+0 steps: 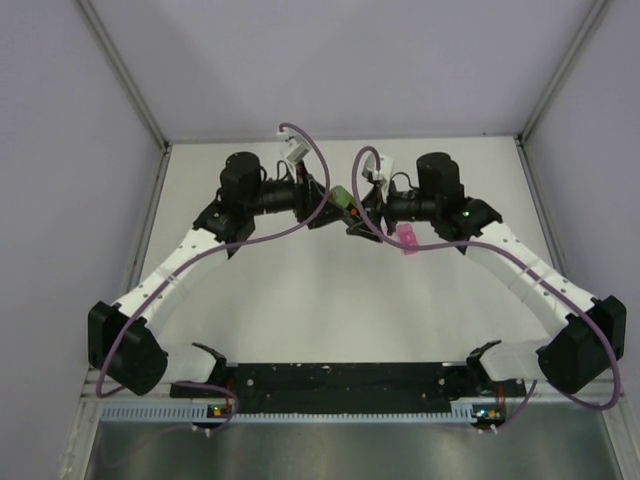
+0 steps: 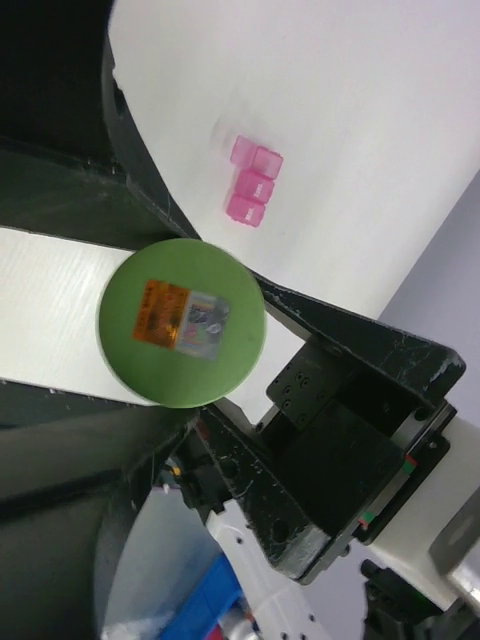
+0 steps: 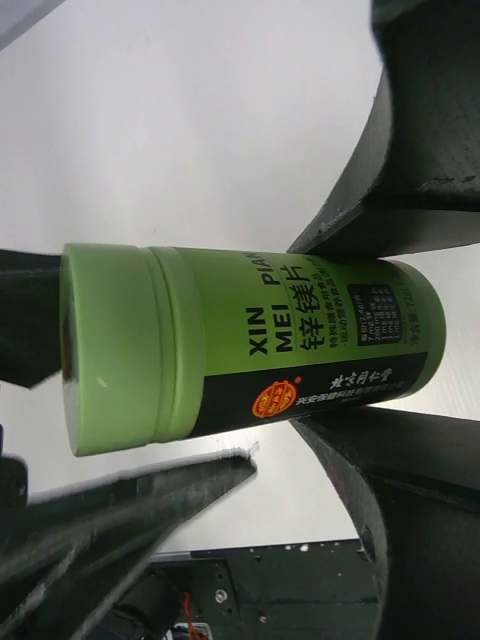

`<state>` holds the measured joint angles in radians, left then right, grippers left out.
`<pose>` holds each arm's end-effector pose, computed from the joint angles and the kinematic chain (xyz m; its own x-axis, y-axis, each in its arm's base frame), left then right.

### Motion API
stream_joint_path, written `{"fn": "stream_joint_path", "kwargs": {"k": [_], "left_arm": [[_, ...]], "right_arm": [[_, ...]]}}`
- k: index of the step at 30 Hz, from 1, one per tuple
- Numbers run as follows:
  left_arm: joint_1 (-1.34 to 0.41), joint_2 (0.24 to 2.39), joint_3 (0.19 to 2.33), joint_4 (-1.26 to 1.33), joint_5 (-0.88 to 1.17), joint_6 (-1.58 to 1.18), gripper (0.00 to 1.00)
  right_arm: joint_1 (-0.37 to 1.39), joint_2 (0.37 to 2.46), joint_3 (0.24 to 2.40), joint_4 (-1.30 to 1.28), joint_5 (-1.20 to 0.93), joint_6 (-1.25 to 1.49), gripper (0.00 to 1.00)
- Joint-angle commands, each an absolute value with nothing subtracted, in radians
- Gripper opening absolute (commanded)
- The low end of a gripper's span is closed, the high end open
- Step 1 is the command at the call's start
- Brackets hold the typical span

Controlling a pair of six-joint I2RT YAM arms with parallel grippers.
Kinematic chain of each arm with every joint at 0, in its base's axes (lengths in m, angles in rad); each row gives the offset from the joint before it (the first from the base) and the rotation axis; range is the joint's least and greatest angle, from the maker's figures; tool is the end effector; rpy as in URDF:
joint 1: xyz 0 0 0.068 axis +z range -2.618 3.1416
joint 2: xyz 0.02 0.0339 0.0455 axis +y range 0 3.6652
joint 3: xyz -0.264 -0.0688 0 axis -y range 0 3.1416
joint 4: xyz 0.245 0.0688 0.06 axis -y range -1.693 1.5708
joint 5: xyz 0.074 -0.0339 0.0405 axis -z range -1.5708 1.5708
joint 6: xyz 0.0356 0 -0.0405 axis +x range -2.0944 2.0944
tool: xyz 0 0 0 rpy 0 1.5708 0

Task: Sort the pills into containers
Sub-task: Unscrew the lid of the pill bottle.

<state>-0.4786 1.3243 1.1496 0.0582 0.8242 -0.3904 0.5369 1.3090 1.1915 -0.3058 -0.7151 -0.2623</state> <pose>0.2585 -0.1636 0.3746 -0.4607 -0.0521 -0.8860 0.8484 0.2674 -0.4569 0.2407 0.1704 0.3579 -0.1076 -0.2919 -0.9504 -0.9606 0.2768 0.0237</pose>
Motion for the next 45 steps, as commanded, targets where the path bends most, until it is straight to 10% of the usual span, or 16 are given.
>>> {"fn": "stream_joint_path", "kwargs": {"k": [1, 5, 29, 35, 42, 45], "left_arm": [[-0.465, 1.244, 1.158, 0.103, 0.917, -0.339, 0.74], [-0.46, 1.232, 1.198, 0.008, 0.986, -0.194, 0.99], [-0.511, 1.293, 1.226, -0.15, 1.098, 0.138, 0.91], [-0.525, 1.322, 1.232, -0.132, 1.077, 0.1, 0.71], [-0.525, 1.335, 1.224, -0.026, 1.016, -0.116, 0.02], [-0.526, 1.327, 1.224, -0.009, 0.908, -0.23, 0.0]], "right_arm": [[0.535, 1.276, 1.224, -0.385, -0.718, -0.293, 0.0], [0.535, 1.269, 1.241, -0.449, -0.749, -0.307, 0.0], [0.535, 1.304, 1.289, -0.653, -0.946, -0.377, 0.0], [0.537, 1.305, 1.292, -0.652, -0.931, -0.377, 0.0], [0.535, 1.279, 1.273, -0.588, -0.749, -0.35, 0.0], [0.537, 1.275, 1.287, -0.56, -0.66, -0.333, 0.0]]}}
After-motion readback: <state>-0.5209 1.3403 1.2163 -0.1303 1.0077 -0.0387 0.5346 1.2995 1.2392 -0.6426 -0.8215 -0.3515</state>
